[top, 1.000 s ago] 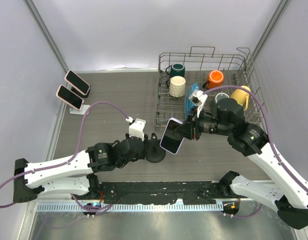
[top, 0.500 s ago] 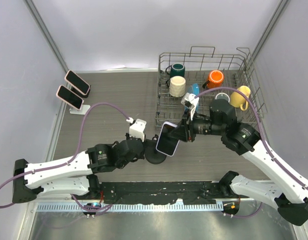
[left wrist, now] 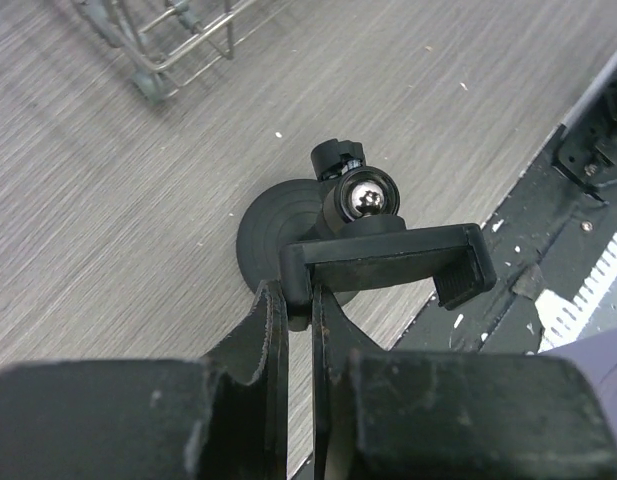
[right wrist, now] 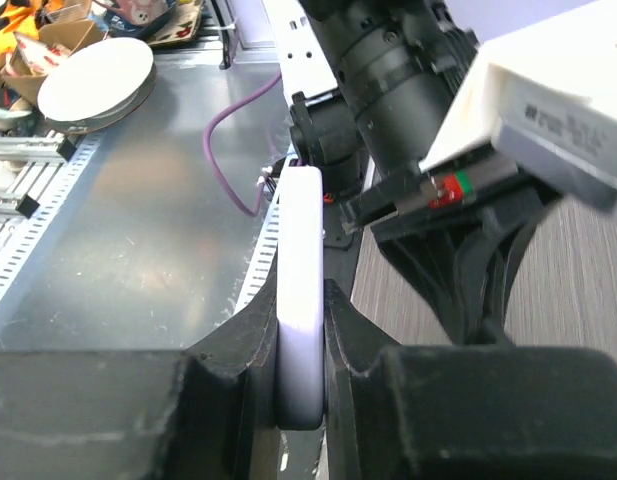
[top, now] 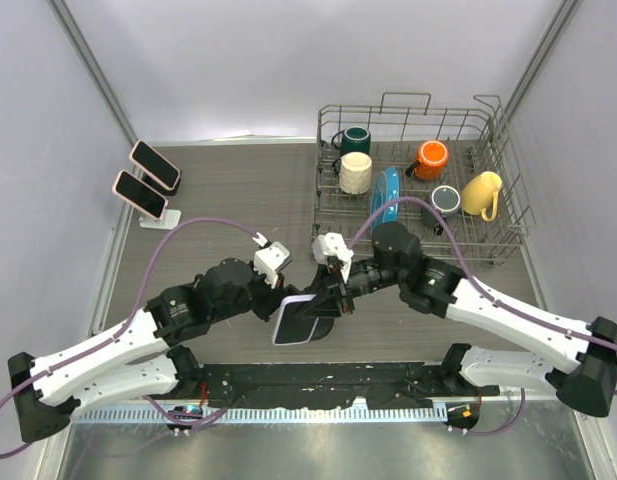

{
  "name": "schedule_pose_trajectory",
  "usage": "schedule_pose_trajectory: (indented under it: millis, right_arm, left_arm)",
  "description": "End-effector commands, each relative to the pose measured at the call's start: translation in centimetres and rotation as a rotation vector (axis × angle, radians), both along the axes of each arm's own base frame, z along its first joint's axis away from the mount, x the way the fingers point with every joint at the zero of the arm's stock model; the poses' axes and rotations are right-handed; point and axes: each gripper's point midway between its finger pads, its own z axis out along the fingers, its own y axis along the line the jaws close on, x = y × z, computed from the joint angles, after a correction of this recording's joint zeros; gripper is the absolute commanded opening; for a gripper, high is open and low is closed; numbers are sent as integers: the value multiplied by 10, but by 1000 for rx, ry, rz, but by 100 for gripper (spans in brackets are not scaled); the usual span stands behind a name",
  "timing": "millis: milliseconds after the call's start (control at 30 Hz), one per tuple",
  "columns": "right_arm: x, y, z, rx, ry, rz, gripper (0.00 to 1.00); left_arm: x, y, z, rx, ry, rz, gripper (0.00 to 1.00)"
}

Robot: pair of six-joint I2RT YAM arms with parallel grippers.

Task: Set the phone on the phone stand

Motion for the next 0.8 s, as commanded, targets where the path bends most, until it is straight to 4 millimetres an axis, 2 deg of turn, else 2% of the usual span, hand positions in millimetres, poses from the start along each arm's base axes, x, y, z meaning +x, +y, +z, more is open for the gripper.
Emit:
schedule_pose_trajectory:
  millis: [0,167,433,633,767]
  right_arm:
    - [2,24,55,248,-207,104,1]
    - [12,32,34,209,-245,101,1]
    - [27,33,7,113,-315,57,1]
    - [37,28,-7,69,-360,6,1]
    - [40,29,-10,60,-364,0,1]
  left_arm:
    - [-18,-23,24,-107,-4,-233,0]
    - [-16,-25,23,-115,31,-265,0]
    - [-14,-21,25,-109,39,-279,0]
    - [-20,-18,25,-125,57,-311,0]
    - [-21,-17,24,-131,69,-317,0]
